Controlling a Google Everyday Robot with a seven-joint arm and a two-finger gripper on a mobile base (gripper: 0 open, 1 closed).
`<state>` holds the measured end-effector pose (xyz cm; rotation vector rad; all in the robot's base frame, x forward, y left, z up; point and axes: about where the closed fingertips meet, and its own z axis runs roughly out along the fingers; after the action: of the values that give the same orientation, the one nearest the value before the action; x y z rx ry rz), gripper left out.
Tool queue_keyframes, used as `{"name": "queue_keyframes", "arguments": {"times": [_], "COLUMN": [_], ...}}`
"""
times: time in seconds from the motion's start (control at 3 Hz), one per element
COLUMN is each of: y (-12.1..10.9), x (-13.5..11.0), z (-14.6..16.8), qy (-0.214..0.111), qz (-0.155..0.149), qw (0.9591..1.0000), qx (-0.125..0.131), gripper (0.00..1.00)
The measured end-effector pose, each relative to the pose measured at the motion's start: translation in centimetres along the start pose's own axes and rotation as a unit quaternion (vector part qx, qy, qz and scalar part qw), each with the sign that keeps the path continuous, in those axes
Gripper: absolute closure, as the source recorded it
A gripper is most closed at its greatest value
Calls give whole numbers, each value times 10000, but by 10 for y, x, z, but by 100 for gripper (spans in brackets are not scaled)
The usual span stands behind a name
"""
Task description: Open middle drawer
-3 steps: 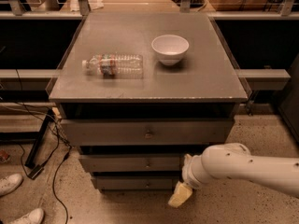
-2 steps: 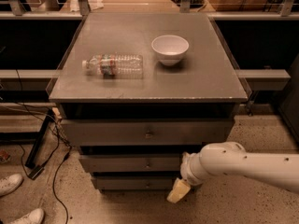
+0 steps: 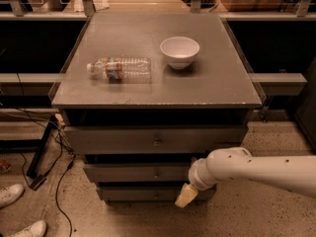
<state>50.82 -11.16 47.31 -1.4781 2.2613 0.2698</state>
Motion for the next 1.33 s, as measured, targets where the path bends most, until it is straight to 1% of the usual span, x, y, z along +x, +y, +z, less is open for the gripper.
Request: {"name": "queue_keyframes", "arguments": {"times": [0.33,0.67,1.33], "y": [-14,-22,-31], "x": [2,4,7], "z": [11,23,48], "qy": [62,113,338], "qz": [8,35,35], "qw": [10000,9999,9994], "qx": [71,80,-5], "gripper": [0,0,0]}}
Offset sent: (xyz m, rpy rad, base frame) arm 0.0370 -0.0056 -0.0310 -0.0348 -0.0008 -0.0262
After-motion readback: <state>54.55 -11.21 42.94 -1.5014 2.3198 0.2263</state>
